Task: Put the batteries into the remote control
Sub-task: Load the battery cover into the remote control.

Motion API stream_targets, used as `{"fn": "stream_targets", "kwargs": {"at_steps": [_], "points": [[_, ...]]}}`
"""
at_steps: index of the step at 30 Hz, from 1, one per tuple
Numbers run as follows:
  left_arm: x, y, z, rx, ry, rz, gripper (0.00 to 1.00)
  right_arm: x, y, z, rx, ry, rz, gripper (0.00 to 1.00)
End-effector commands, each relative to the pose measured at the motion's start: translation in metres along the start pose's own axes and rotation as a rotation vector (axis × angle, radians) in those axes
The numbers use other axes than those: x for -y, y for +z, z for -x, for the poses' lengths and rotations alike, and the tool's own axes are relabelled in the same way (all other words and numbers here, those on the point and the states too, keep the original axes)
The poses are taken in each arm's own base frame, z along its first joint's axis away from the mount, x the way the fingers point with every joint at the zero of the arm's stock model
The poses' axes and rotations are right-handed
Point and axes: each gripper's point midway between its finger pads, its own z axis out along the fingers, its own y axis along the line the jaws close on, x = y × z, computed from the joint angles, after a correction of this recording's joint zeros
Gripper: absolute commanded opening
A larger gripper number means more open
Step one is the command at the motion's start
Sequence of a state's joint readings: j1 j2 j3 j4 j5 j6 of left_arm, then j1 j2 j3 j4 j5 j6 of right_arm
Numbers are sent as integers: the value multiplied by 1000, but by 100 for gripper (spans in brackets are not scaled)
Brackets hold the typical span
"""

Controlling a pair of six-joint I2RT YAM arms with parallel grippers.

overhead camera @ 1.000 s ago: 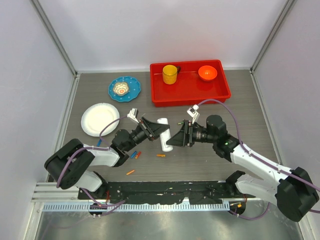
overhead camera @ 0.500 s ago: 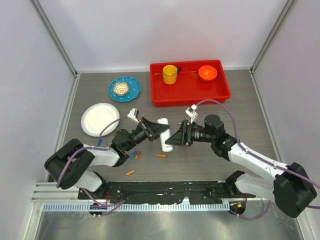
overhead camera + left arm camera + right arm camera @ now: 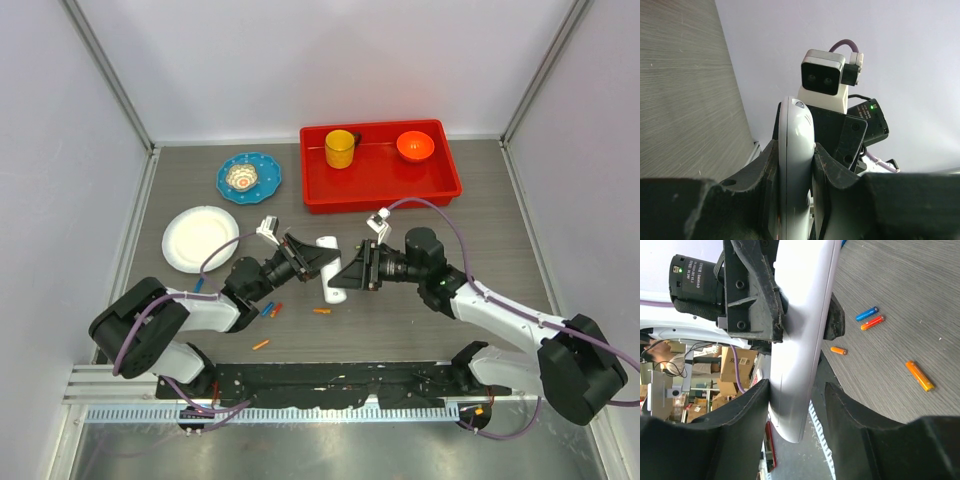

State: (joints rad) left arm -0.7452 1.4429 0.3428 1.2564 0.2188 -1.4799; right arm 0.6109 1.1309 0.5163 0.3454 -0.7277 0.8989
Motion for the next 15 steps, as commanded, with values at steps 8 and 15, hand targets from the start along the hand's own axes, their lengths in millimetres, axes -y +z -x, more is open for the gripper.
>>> {"fn": "stream_targets", "kwargs": {"at_steps": [8, 15], "points": [[85, -5, 3, 6, 88, -300, 0, 6, 5, 7, 37, -3, 0, 36], [75, -6, 4, 22, 76, -286, 0, -13, 2, 8, 42, -2, 96, 56]]}}
